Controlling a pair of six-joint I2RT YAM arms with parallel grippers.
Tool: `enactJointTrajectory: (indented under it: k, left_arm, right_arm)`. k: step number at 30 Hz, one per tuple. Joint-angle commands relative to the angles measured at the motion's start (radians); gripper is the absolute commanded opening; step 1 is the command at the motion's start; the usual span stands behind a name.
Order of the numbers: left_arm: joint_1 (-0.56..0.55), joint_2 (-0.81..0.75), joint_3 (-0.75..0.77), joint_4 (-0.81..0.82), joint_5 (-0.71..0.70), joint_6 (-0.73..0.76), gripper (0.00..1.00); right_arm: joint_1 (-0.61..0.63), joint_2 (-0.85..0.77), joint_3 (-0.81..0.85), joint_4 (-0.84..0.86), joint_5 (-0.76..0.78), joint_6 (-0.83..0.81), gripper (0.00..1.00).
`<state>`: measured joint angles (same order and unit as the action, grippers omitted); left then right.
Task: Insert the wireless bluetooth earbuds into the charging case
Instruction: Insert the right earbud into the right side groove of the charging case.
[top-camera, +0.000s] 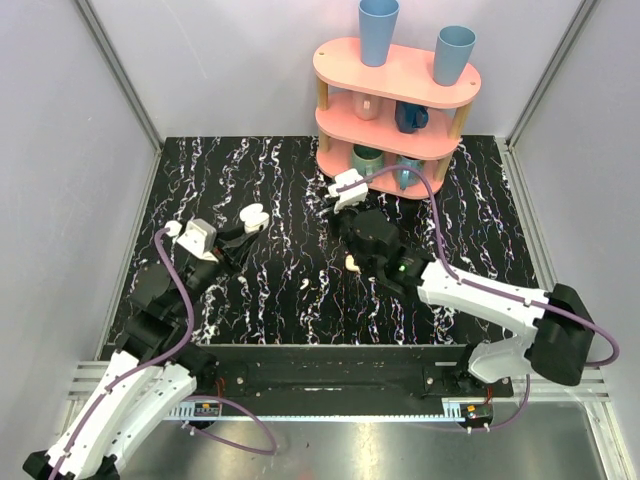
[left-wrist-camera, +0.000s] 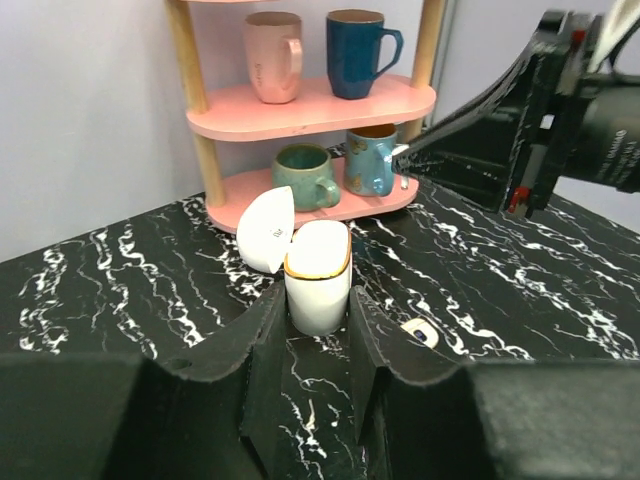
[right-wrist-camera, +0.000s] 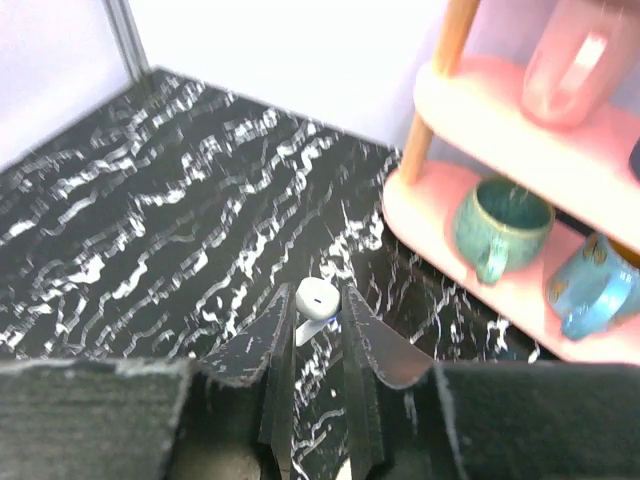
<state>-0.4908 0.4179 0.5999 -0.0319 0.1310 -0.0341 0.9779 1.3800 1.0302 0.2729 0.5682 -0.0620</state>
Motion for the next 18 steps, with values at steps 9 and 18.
enactJointTrajectory:
  k: [9,18]
  left_arm:
    - [0.004,0.091,0.1,0.033,0.194,-0.044,0.0]
    - [0.004,0.088,0.087,0.049,0.225,-0.056,0.0]
  right_arm:
    - [0.119,-0.131,0.063,0.19,-0.102,-0.312,0.13]
    - [0.177,-0.136,0.149,0.081,-0.212,-0.332,0.14]
